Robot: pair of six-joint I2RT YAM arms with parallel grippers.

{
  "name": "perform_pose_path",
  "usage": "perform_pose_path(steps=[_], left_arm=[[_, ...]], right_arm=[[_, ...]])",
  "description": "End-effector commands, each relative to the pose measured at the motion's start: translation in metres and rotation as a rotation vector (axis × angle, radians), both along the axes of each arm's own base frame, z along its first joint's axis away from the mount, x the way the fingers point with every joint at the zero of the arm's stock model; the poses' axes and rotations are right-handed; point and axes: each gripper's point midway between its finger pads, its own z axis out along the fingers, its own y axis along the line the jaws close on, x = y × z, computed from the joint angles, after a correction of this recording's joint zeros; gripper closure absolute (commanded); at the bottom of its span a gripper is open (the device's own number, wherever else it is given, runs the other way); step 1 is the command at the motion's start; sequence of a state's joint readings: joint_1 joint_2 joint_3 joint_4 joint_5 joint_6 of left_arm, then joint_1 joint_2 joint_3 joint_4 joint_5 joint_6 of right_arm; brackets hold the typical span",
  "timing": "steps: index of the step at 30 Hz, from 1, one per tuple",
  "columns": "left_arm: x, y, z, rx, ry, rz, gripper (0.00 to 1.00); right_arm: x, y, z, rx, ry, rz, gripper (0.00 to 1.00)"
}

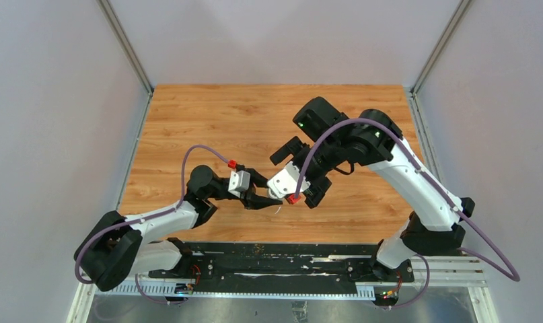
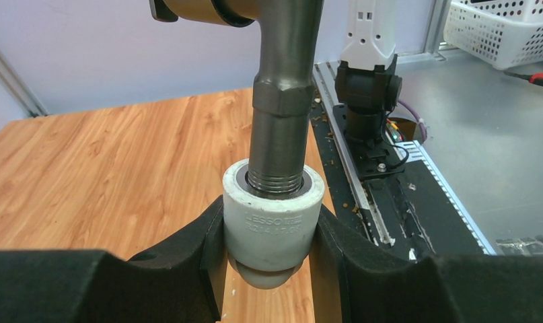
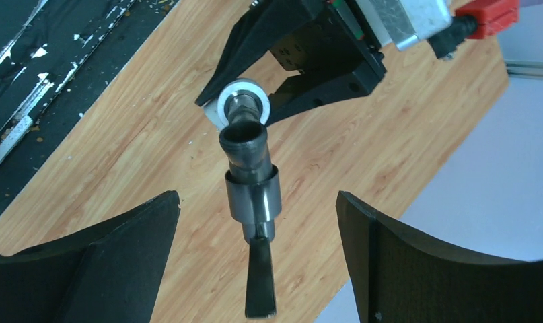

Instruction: Install the water faucets

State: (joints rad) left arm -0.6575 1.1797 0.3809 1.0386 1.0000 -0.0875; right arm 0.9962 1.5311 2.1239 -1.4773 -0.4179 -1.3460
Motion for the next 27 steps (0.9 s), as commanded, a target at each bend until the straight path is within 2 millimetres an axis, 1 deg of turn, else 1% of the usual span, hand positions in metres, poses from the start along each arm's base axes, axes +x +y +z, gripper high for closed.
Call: perform_pose_path(steps=[1,5,8,11,14,16,19,20,21,25,27], left_arm=[[0.005,-0.001,0.019,-0.027,-0.084,0.011,1.00],[0.010,-0.001,0.022,-0.036,-0.086,0.044,1.00],[0.013,-0.001,0.024,-0.041,-0.085,0.059,1.00],[0.015,-0.001,0.027,-0.052,-0.086,0.070,1.00],[0.016,-0.001,0.028,-0.054,-0.085,0.076,1.00],[0.017,-0.001,0.028,-0.056,-0.084,0.081,1.00],[0.019,0.000,0.029,-0.063,-0.086,0.101,1.00],[0.021,0.000,0.030,-0.066,-0.086,0.111,1.00],[0.022,0.001,0.032,-0.071,-0.085,0.125,1.00],[0.038,0.006,0.041,-0.102,-0.079,0.234,1.00],[0.052,0.013,0.049,-0.131,-0.082,0.337,1.00]], right_arm=[[-0.018,-0.011,-0.011,-0.069,0.053,0.032,0.09],[-0.017,-0.003,-0.013,-0.053,0.072,-0.004,0.13],[-0.011,0.003,-0.018,-0.049,0.069,-0.045,0.19],[-0.005,0.005,-0.026,-0.074,0.064,-0.063,0.26],[-0.004,0.007,-0.029,-0.082,0.073,-0.073,0.46],[-0.004,0.008,-0.029,-0.081,0.076,-0.071,0.62],[-0.005,0.008,-0.029,-0.074,0.081,-0.078,0.81],[-0.004,0.008,-0.029,-0.072,0.083,-0.088,0.94],[-0.003,0.009,-0.030,-0.073,0.084,-0.098,0.99],[0.004,0.012,-0.035,-0.075,0.097,-0.165,1.00],[0.012,0.016,-0.033,-0.054,0.110,-0.254,1.00]])
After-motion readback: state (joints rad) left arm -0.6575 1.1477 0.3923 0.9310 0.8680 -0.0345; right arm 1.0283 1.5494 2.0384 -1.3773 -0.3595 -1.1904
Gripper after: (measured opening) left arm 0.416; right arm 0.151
